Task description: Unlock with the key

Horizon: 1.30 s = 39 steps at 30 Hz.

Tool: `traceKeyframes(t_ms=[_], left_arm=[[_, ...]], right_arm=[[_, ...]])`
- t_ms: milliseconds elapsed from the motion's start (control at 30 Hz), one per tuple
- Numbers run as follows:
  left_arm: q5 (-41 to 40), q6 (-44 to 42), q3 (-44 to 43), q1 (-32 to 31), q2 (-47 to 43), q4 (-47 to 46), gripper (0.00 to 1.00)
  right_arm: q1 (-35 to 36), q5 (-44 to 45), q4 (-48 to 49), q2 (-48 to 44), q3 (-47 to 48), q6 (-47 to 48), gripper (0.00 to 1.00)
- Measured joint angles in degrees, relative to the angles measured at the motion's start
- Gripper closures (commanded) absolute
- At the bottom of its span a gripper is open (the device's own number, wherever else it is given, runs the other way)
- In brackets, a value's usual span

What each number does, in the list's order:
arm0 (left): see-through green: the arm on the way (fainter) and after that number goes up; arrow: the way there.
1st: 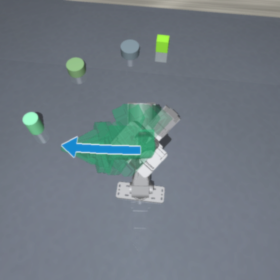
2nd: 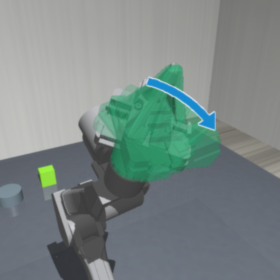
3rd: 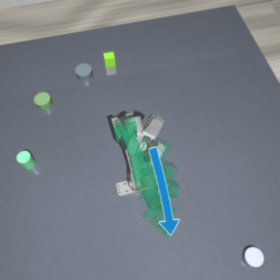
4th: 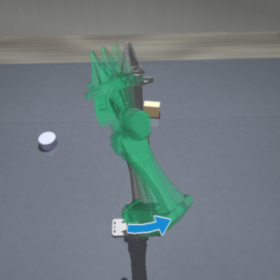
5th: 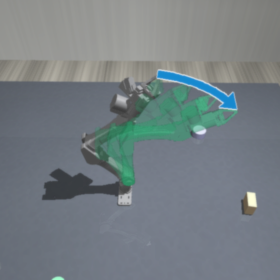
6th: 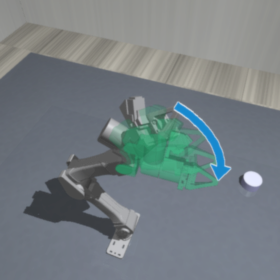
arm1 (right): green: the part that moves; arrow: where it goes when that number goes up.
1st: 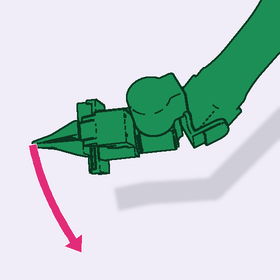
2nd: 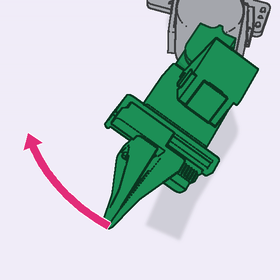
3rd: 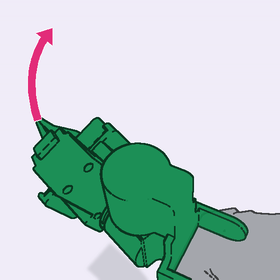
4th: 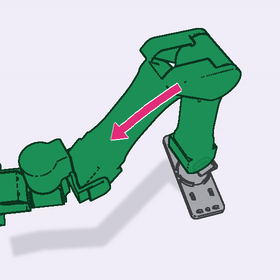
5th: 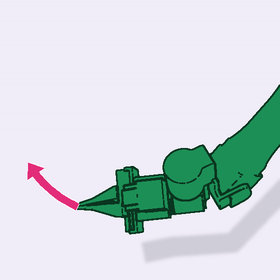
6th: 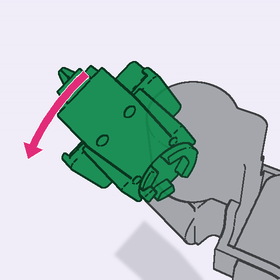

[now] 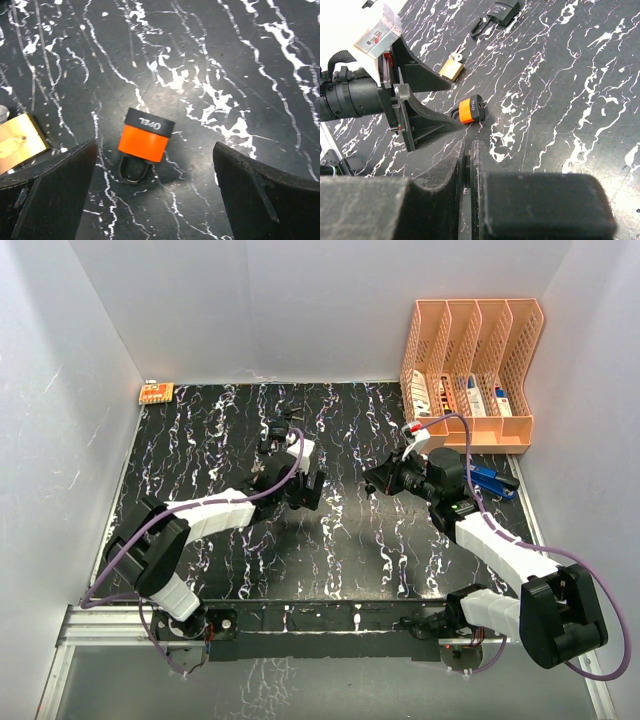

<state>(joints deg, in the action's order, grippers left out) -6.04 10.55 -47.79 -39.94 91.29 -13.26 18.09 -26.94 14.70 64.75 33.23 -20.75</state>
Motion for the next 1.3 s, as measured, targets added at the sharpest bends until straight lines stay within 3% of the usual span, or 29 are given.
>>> traceKeyframes(t_ms=[267, 667, 1033, 1300], left_arm=[[-3.6, -3.3, 1.5, 0.0, 1.0, -1.3, 0.04], [0.5, -5.6, 1.1, 0.0, 5.5, -1.7, 0.12], [1.3, -6.5, -0.2, 0.0, 8.4, -1.8, 0.22], [2.4, -6.8, -0.2, 0.7, 8.6, -2.2, 0.37]], right_arm=[[0.0, 0.0, 0.0, 0.0, 0.0, 0.0, 1.0], [0.0, 0.0, -0.2, 0.0, 0.0, 0.1, 1.0], [0.0, 0.0, -0.8, 0.0, 0.0, 0.3, 1.0], [0.0, 0.0, -0.8, 0.0, 0.0, 0.7, 1.0]])
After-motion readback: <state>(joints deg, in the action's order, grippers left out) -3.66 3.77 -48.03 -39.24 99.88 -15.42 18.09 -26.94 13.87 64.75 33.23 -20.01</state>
